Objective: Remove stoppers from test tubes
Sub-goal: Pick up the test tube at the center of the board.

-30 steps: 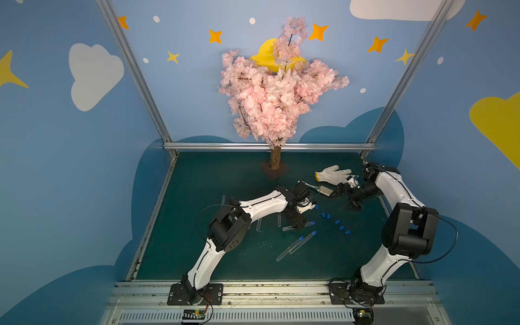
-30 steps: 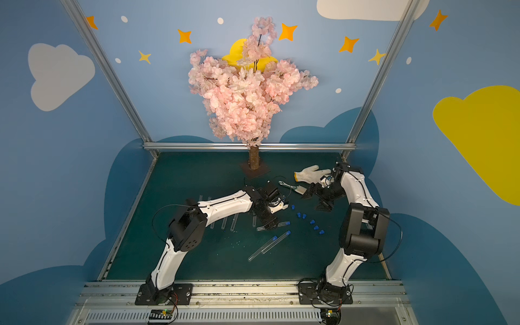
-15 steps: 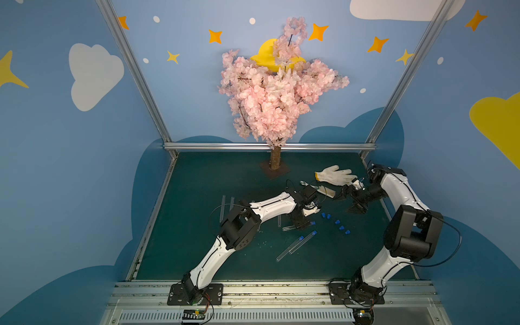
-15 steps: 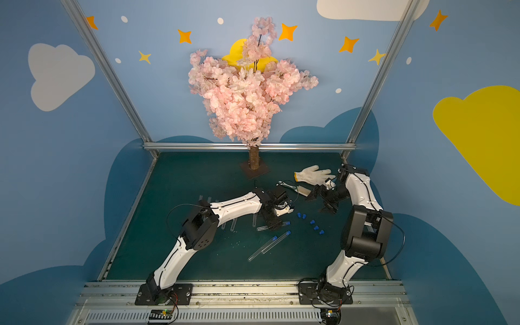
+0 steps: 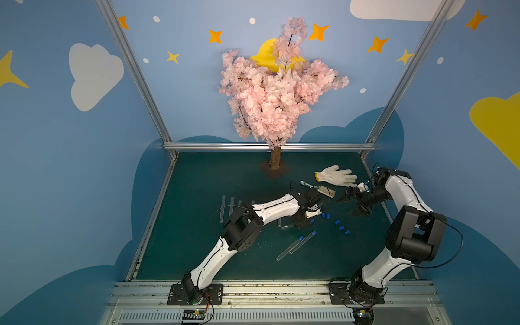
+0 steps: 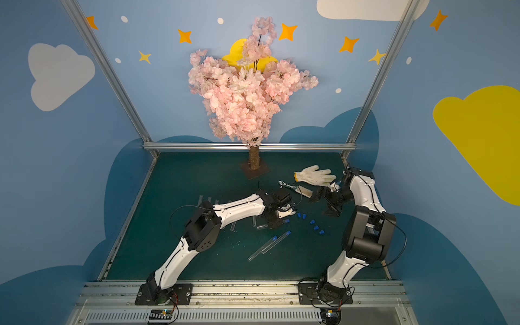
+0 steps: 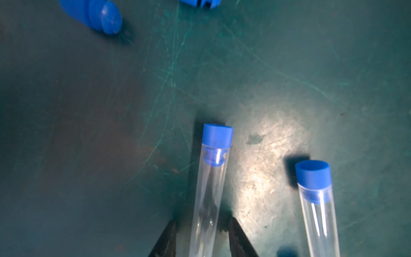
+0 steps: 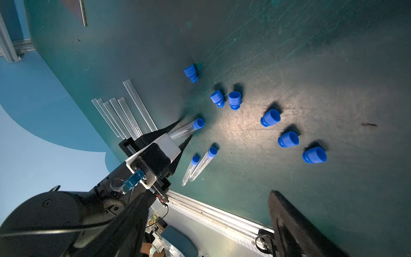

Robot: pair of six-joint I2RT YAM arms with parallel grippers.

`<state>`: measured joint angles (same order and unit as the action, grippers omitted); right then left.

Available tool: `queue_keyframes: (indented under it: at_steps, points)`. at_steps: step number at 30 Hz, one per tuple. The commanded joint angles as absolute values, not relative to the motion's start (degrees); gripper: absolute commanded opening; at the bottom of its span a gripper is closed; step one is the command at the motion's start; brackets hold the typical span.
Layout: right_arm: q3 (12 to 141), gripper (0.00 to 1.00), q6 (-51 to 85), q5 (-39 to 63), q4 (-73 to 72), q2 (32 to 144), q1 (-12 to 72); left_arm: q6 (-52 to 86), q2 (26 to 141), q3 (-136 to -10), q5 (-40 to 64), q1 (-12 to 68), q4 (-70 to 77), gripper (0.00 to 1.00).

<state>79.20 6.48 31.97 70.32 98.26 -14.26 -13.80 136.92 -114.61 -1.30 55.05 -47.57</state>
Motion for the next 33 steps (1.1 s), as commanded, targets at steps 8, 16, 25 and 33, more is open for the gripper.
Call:
queue_keyframes:
  at_steps: [8,16,25,33]
  points:
    - [79.12,0.85,7.05,32.50,70.23,95.49,-15.46,-13.97,139.57,-114.51,-1.34,55.21,-51.92,0.25]
    - [77.64,0.84,7.86,33.20,68.84,94.84,-15.39,-13.91,138.94,-114.97,-1.39,54.49,-52.47,0.17]
    - [77.62,0.85,7.30,33.91,68.79,94.62,-17.13,-13.21,135.99,-115.75,0.73,53.31,-51.36,0.11]
    - [77.71,0.85,6.75,35.92,68.47,95.32,-18.89,-9.84,131.03,-116.19,3.22,50.04,-50.31,0.08]
